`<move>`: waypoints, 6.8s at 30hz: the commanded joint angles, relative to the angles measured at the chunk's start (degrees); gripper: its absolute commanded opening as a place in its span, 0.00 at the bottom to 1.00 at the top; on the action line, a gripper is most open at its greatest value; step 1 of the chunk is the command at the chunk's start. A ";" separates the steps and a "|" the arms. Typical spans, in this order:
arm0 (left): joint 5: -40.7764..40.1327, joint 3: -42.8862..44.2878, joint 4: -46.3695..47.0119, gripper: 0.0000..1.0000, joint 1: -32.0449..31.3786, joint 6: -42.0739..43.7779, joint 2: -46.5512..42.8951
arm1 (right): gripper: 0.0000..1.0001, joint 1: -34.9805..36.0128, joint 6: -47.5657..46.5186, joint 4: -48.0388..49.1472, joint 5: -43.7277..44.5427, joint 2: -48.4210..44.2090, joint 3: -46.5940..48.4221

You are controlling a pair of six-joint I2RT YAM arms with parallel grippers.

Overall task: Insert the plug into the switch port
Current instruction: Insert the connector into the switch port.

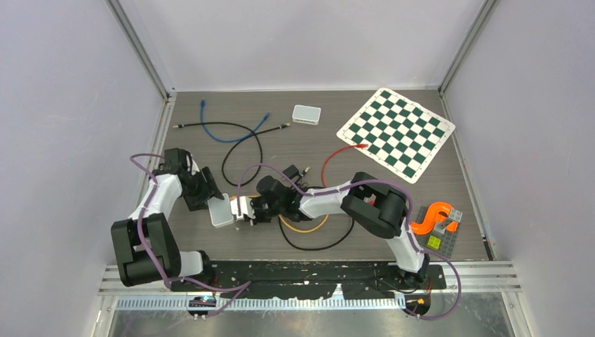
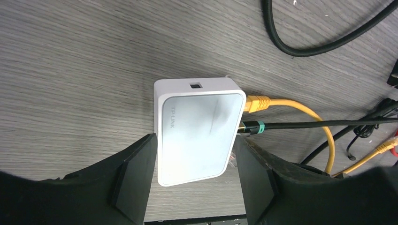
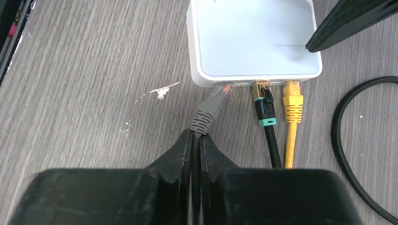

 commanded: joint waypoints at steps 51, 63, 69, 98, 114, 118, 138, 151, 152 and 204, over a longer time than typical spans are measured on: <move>-4.33 7.56 -8.41 0.49 -0.30 3.56 5.58 | 0.05 -1.16 11.07 -5.49 -0.34 -0.43 4.38; -1.69 4.89 -7.37 0.47 -0.30 3.01 7.01 | 0.05 0.06 16.38 -8.35 -0.71 0.66 6.46; 1.55 2.95 -5.17 0.43 -0.31 1.10 7.38 | 0.05 0.04 18.31 -8.17 -1.34 -1.08 5.66; 13.52 -4.16 1.94 0.30 -0.30 -4.78 7.51 | 0.05 -2.82 33.44 2.76 -7.62 4.21 4.56; 15.60 -7.64 4.28 0.16 -0.28 -8.09 6.26 | 0.05 -3.54 38.60 1.98 6.55 2.63 5.18; 15.41 -8.75 5.38 0.16 -0.39 -10.03 5.35 | 0.05 -3.66 41.16 9.20 9.42 0.25 -0.81; 15.54 -18.09 14.41 0.07 -0.30 -18.23 -0.83 | 0.05 -3.75 44.58 18.38 9.99 -2.14 -10.83; 13.36 -18.70 13.09 0.06 -0.31 -19.35 -5.47 | 0.14 -3.13 39.68 8.09 16.56 -4.26 -10.08; 12.23 -17.71 12.12 0.06 -0.35 -18.70 -5.22 | 0.15 -2.53 38.06 6.49 17.09 -4.48 -9.64; 18.10 -30.98 20.79 0.00 -0.34 -24.91 -10.60 | 0.05 1.26 32.74 23.33 25.73 -3.80 -13.01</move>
